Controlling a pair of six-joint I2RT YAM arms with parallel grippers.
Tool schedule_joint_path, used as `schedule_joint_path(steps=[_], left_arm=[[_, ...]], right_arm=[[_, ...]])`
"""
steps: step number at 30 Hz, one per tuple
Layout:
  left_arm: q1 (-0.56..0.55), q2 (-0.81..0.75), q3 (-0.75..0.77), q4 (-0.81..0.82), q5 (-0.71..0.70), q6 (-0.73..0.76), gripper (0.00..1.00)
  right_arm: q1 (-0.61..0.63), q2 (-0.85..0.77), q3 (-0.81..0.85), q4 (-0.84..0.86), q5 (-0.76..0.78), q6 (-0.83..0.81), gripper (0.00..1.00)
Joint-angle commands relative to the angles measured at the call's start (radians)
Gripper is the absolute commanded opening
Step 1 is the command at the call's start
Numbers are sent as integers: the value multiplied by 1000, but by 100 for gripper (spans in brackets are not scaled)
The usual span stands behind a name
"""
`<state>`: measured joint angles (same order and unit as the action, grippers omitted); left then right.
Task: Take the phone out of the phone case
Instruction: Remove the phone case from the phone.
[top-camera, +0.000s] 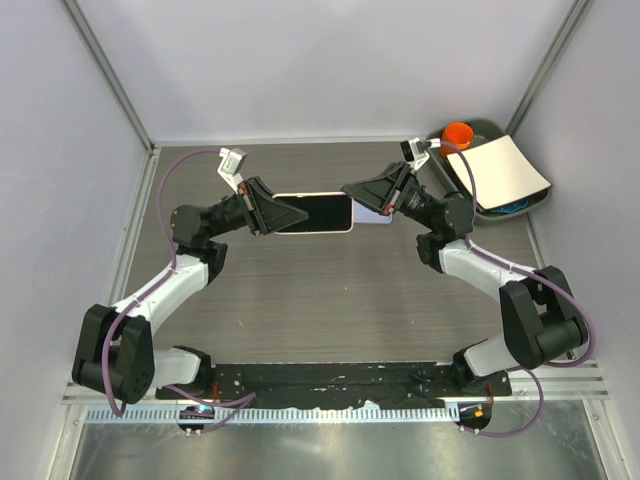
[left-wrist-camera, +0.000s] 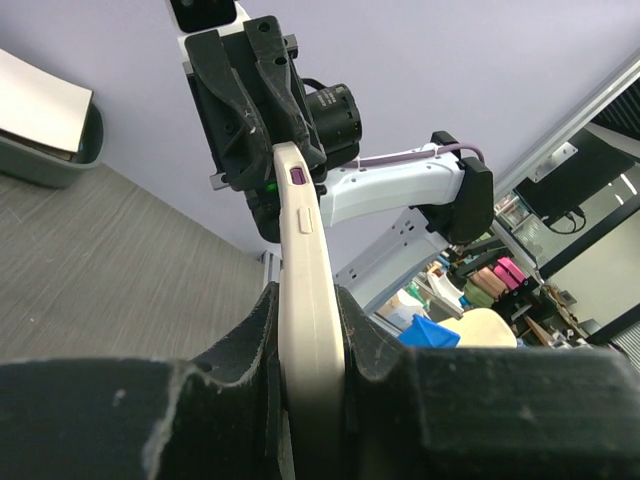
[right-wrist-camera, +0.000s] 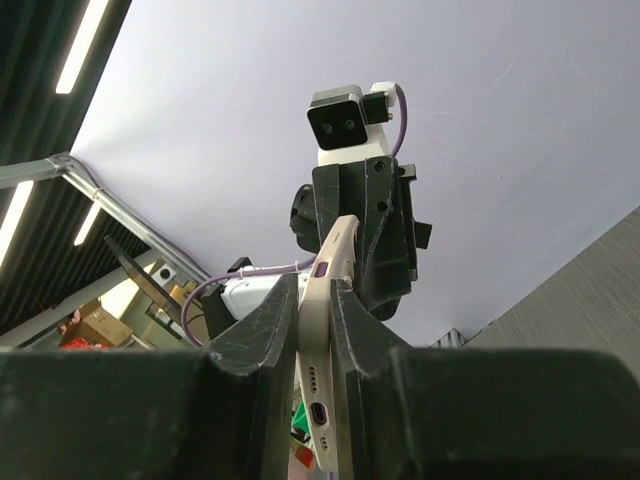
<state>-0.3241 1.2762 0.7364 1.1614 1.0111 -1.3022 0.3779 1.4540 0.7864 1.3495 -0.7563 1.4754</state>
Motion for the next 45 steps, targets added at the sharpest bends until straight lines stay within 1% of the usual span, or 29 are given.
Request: schedule_joint_path(steps=[1, 6, 10, 12, 15, 17, 20, 22, 25, 26, 27, 28, 29, 30, 31, 32, 33, 34, 35, 36, 37, 39, 40, 41, 43, 44, 45], left_arm=[[-41, -78, 101, 385, 106, -58, 1], [-53, -89, 138, 383, 116, -69, 1], [-59, -101, 143, 385, 124, -65, 0], [-62, -106, 143, 385, 129, -63, 1], [-67, -107, 149, 385, 132, -63, 1], [-69, -107, 152, 383, 130, -63, 0], [-67, -104, 152, 383, 121, -63, 1], [-66, -103, 146, 383, 109, -62, 0], [-37, -100, 126, 380, 51, -63, 0], [-30, -103, 120, 368, 43, -45, 0], [-24, -104, 110, 316, 37, -29, 0], [-15, -109, 106, 292, 31, -17, 0], [-13, -109, 101, 270, 27, 9, 0], [-12, -109, 94, 226, 27, 21, 0], [-9, -110, 90, 193, 26, 38, 0], [-10, -110, 89, 129, 26, 53, 0], [-9, -110, 90, 94, 26, 87, 0], [-7, -112, 90, 65, 26, 102, 0], [-6, -112, 89, 28, 24, 115, 0], [-6, -110, 84, 17, 21, 135, 0], [-4, -110, 83, 5, 21, 142, 0], [-6, -112, 77, -12, 18, 164, 0], [-4, -113, 75, -17, 15, 169, 0], [-3, -113, 74, -19, 14, 170, 0], [2, -117, 70, -19, 6, 175, 0], [2, -117, 66, -11, 4, 175, 0], [3, -118, 64, -8, -2, 172, 0]], right_arm=[[-14, 40, -30, -104, 153, -10, 1], [-14, 68, -49, -112, 195, 46, 1], [-13, 80, -47, -156, 212, 98, 1], [-8, 82, -42, -193, 210, 100, 1], [-1, 88, -39, -202, 207, 99, 1], [9, 89, -35, -204, 196, 77, 1], [27, 86, -7, -256, 180, 25, 1], [33, 83, -1, -251, 166, 8, 1], [18, 59, 25, -259, 132, -65, 1], [13, 49, 37, -272, 109, -160, 5], [6, 27, 77, -301, 44, -217, 7], [-3, 8, 103, -423, 17, -301, 9], [-5, -6, 129, -502, -10, -458, 13], [-5, -21, 186, -589, -52, -574, 14], [-7, -41, 216, -762, -78, -672, 15], [-7, -46, 246, -838, -110, -760, 16], [-8, -49, 304, -916, -144, -976, 17], [-8, -53, 335, -1116, -182, -1072, 19], [-8, -53, 362, -1201, -204, -1180, 20], [-10, -52, 411, -1283, -234, -1346, 20], [-8, -52, 430, -1435, -280, -1425, 22], [-8, -49, 477, -1564, -352, -1557, 25], [-8, -49, 488, -1667, -385, -1668, 27], [-8, -50, 502, -1700, -390, -1696, 29], [-8, -53, 513, -1777, -391, -1774, 31], [-8, -53, 525, -1803, -390, -1806, 33], [-8, -53, 533, -1864, -390, -1839, 34]])
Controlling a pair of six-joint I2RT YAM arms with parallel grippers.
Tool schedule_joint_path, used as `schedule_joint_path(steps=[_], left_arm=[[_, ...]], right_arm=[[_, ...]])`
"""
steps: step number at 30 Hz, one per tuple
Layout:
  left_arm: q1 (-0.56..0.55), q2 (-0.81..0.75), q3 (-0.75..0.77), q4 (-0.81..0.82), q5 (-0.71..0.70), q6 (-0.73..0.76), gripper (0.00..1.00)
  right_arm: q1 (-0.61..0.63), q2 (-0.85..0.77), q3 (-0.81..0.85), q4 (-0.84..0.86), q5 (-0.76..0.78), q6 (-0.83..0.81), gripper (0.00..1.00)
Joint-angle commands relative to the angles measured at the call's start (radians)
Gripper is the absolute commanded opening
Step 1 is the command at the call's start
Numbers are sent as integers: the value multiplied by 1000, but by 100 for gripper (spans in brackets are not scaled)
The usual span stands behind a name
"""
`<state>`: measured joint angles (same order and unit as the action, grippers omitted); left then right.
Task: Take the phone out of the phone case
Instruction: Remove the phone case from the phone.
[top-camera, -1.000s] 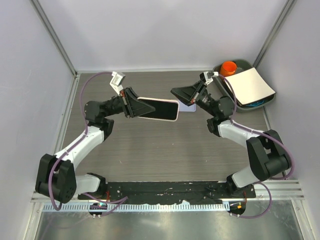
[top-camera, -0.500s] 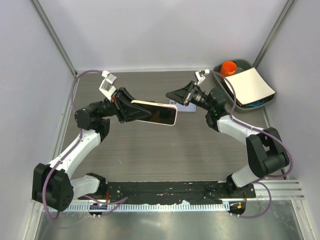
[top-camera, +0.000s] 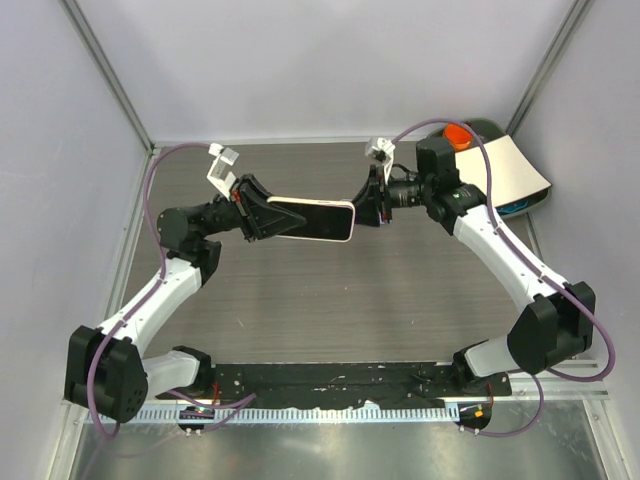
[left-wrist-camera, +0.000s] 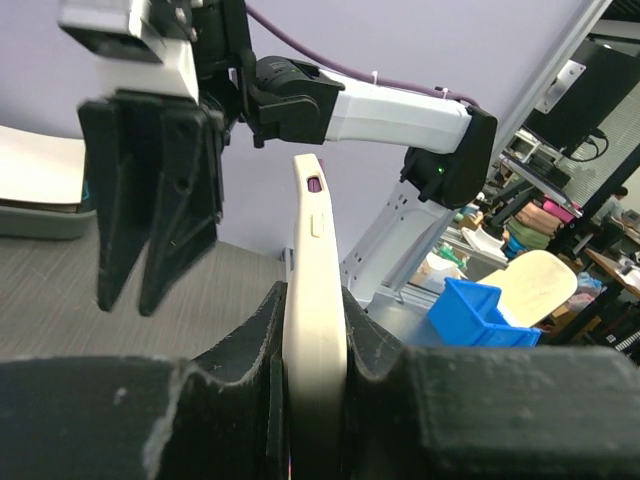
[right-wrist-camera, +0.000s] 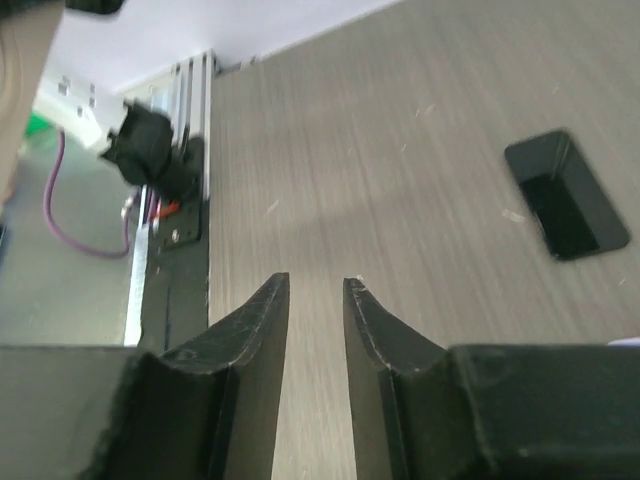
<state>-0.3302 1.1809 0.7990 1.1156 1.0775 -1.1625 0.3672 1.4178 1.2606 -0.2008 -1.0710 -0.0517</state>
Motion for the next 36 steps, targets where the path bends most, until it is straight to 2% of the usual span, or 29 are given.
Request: schedule_joint_path(steps=[1, 3, 6, 8, 10, 11, 12, 14, 15, 25, 36], left_arm=[[11, -21, 2, 39, -70, 34, 0], [14, -21, -1, 41, -76, 41, 0], [16, -18, -9, 21, -83, 79, 0], [16, -17, -11, -32, -93, 135, 0], [16, -15, -18, -89, -108, 171, 0], [14, -15, -21, -106, -117, 203, 0], [16, -12, -21, -121, -125, 214, 0], [16, -6, -23, -154, -145, 239, 0], [16, -4, -26, -163, -151, 242, 0], [14, 5, -20, -163, -160, 244, 0], [17, 9, -1, -126, -151, 172, 0]], right_arm=[[1, -17, 66, -340, -73, -368, 37], [3, -17, 83, -399, -89, -396, 40], [4, -34, 86, -396, -154, -396, 43], [4, -45, 70, -344, -199, -296, 43], [6, -74, 8, -153, -211, -165, 43], [4, -86, -19, -67, -213, -1, 43], [9, -106, -48, 110, -213, 63, 43], [18, -117, -118, 306, -213, 224, 44], [22, -115, -127, 323, -208, 243, 43], [49, -80, -96, 219, -211, 159, 43], [59, -65, -89, 107, -210, 6, 33]])
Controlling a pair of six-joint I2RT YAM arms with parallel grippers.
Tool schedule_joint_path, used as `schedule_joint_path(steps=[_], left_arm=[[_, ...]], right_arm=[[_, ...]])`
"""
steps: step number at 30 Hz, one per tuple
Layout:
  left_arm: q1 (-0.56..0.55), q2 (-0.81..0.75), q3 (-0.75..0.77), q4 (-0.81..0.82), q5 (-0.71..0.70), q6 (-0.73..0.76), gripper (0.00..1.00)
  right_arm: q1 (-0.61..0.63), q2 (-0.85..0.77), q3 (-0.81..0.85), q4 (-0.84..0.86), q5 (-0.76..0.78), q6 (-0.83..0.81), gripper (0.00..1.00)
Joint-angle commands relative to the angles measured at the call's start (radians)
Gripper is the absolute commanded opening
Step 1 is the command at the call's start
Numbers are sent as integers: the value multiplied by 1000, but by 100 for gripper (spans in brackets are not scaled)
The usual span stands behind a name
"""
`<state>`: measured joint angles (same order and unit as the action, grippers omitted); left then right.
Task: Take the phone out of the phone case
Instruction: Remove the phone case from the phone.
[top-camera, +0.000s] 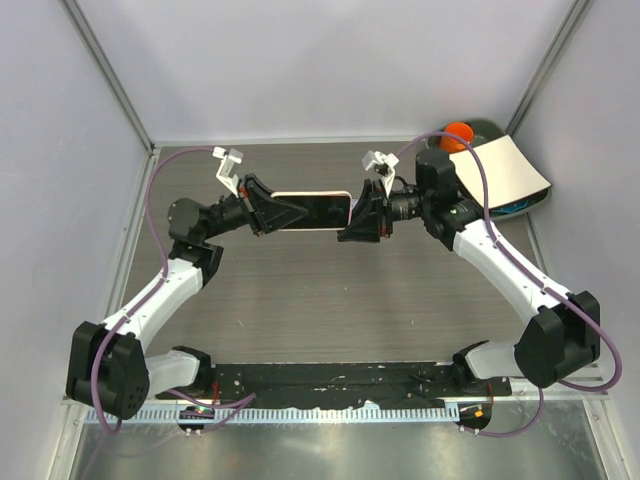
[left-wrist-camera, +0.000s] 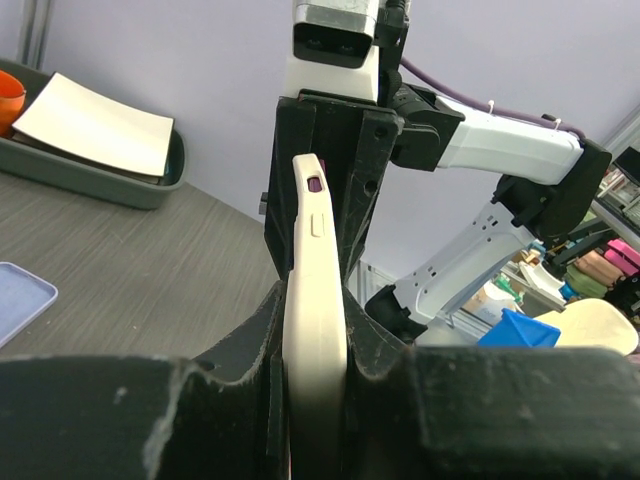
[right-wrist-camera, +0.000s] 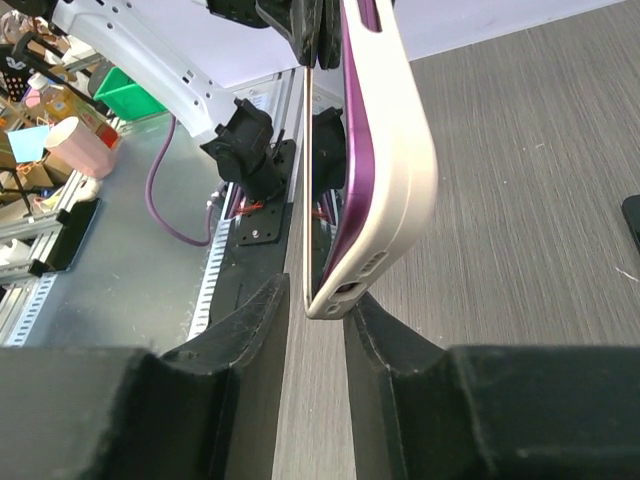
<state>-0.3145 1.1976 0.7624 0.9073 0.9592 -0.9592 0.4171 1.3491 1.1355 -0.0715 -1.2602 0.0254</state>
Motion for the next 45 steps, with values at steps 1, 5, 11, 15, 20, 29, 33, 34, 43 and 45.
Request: schedule_joint_path(steps=[1, 5, 11, 15, 20, 29, 33, 34, 43, 45], left_arm=[[2, -9, 35, 84, -33, -36, 0], [2, -4, 34, 85, -33, -36, 0], [2, -3, 37, 85, -25, -39, 0], [0, -1, 40, 93, -22, -53, 0], [2, 3, 41, 93, -25, -76, 0], [0, 40, 23, -2, -82, -50, 0], [0, 62, 17, -31, -97, -50, 0], [0, 65, 14, -38, -100, -49, 0], [-6, 106, 11, -67, -80, -53, 0], [-11, 111, 17, -67, -67, -56, 0]], right_arm=[[11, 4, 36, -24, -22, -71, 32], [17, 7, 38, -19, -15, -70, 27], [23, 10, 24, 50, -10, -27, 17], [25, 4, 20, 55, -10, -28, 7], [25, -27, -3, 62, -18, -81, 1], [29, -102, -10, 24, -34, -200, 1], [29, -120, -14, 18, -34, -222, 1], [29, -125, -22, 18, -39, -234, 1], [32, -159, -23, 1, -62, -278, 1], [32, -165, -7, -57, -73, -337, 1]])
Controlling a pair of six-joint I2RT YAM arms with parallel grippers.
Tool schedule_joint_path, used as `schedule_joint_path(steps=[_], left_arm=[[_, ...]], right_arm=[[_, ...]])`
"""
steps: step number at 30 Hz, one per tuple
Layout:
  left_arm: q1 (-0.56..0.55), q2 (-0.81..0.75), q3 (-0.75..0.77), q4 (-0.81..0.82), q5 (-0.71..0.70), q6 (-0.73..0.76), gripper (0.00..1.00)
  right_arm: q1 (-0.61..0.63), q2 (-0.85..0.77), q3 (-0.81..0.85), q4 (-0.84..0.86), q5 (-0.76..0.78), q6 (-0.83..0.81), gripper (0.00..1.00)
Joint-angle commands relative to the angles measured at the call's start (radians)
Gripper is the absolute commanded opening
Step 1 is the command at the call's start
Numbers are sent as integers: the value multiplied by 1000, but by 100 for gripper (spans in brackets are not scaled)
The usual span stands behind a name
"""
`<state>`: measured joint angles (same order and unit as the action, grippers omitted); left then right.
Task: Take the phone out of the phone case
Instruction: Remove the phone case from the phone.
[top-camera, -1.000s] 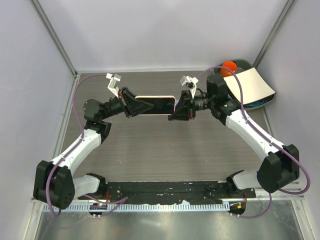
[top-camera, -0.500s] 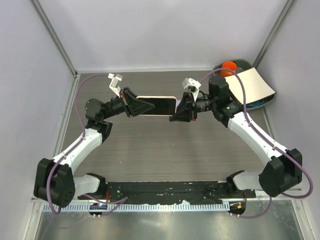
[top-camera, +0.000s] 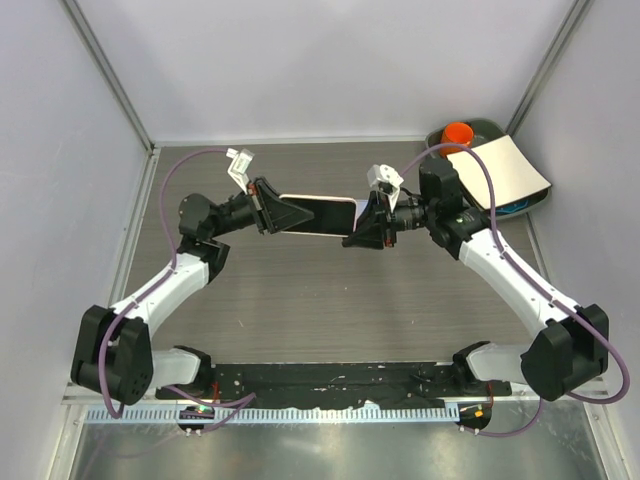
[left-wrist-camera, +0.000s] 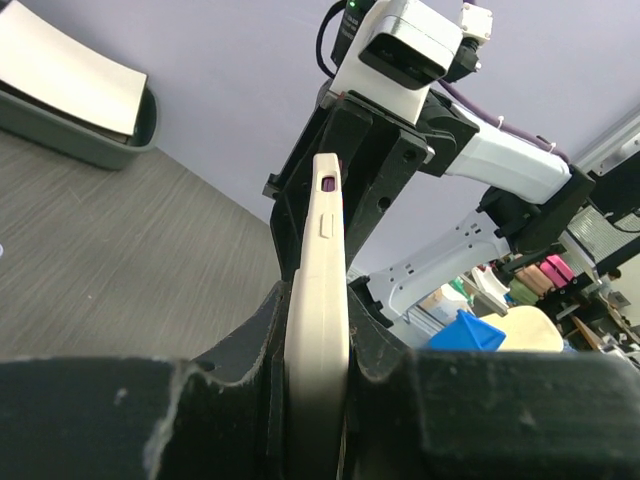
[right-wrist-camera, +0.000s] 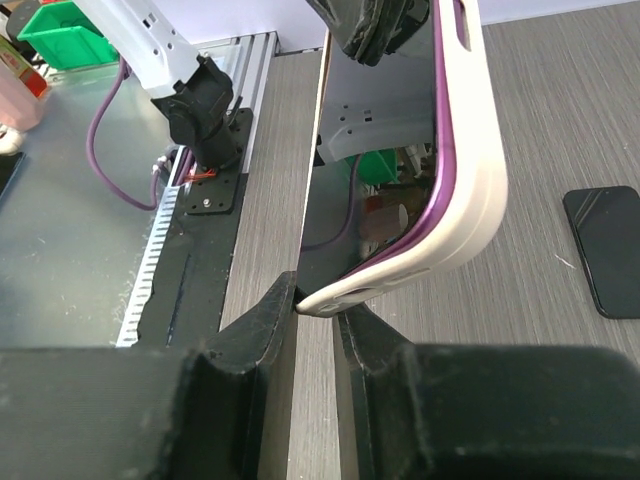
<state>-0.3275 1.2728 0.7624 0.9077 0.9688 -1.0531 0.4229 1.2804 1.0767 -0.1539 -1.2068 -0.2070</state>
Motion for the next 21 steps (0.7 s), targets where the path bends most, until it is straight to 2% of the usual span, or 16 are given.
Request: schedule_joint_path(steps=[1, 8, 21], left_arm=[[-2, 37, 20, -67, -68, 35, 0], [-28, 42, 37, -61, -2, 27, 0], [-71, 31, 46, 62, 79, -76, 0]], right_arm=[[25, -96, 58, 1, -128, -132, 1], [28, -110, 143, -314, -165, -409, 1], [28, -108, 143, -306, -135, -431, 1]])
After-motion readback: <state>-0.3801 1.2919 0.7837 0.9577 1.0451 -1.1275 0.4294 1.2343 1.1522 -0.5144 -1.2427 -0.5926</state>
